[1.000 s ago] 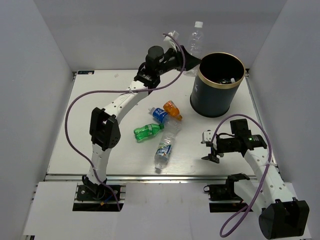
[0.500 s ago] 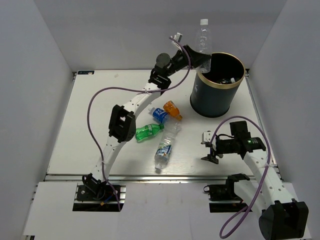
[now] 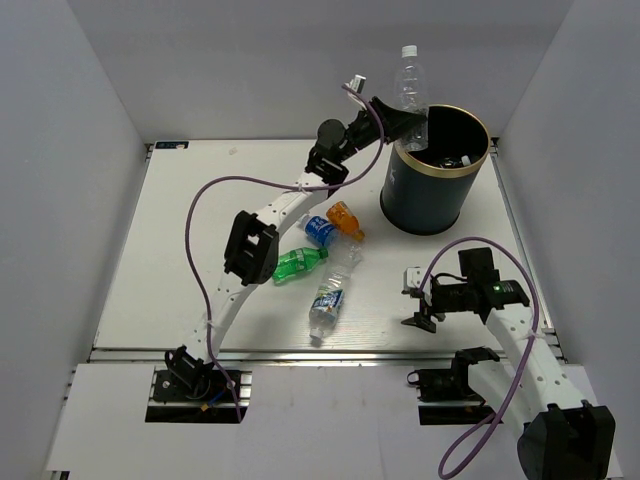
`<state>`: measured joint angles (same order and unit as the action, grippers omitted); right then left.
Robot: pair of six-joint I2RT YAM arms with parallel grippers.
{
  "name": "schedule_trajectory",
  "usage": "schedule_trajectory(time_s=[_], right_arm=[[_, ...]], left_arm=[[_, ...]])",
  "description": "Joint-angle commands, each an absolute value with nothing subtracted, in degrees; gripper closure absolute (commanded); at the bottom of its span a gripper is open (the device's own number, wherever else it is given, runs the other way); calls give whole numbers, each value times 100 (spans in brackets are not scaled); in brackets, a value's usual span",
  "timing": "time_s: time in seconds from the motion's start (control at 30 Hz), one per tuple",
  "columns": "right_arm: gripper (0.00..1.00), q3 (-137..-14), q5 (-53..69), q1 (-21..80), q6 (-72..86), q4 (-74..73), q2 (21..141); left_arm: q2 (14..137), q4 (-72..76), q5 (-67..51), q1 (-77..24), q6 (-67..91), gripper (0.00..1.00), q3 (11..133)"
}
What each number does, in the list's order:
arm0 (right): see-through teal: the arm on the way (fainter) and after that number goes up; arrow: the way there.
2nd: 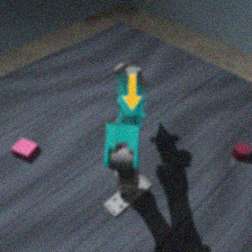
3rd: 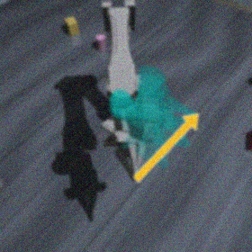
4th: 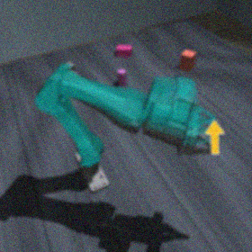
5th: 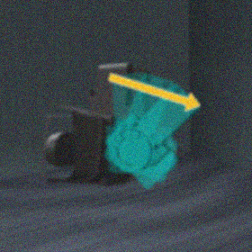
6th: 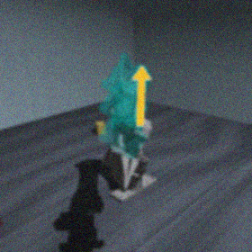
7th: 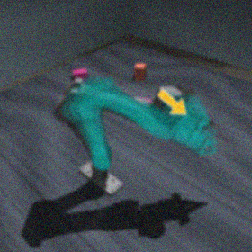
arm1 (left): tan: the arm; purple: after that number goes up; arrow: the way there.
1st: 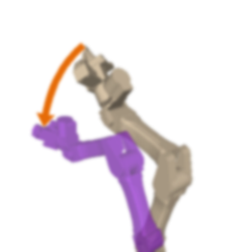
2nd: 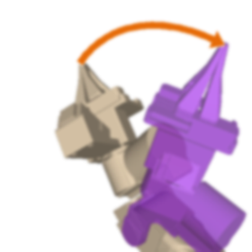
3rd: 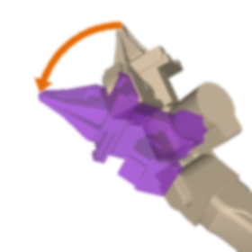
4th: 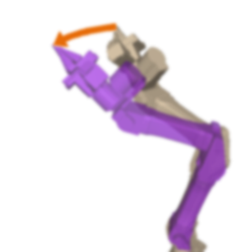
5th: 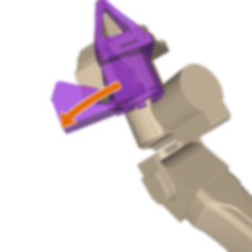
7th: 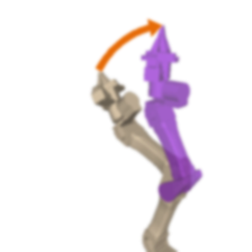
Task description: Put the plastic bottles in the bin
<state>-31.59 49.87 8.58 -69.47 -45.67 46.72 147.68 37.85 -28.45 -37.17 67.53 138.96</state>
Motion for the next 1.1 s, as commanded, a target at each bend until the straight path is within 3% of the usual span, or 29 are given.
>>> schedule_trajectory(time_s=[0.0,0.2,0.6,0.8,0.9,0.93,1.07], right_arm=[[25,-3059,5141,826,-6900,-4474,4597],[25,-3006,5229,809,-6847,-4438,4553],[25,-2909,5396,703,-6820,-4544,4430],[25,-2900,5440,677,-6803,-4535,4412],[25,-2909,5449,642,-6794,-4500,4403],[25,-2900,5449,650,-6794,-4500,4403],[25,-2909,5467,642,-6794,-4517,4395]], left_arm=[[14687,4052,-2673,-3823,6917,80,14150],[14634,3350,-2040,-4078,6198,65,14150],[14511,2110,-1020,-4307,4852,56,14370],[14449,1671,-896,-4307,4430,35,14300],[14449,1582,-896,-4307,4377,16,14230],[14449,1582,-896,-4307,4377,0,14229],[14449,1644,-949,-4307,4377,0,14405]])
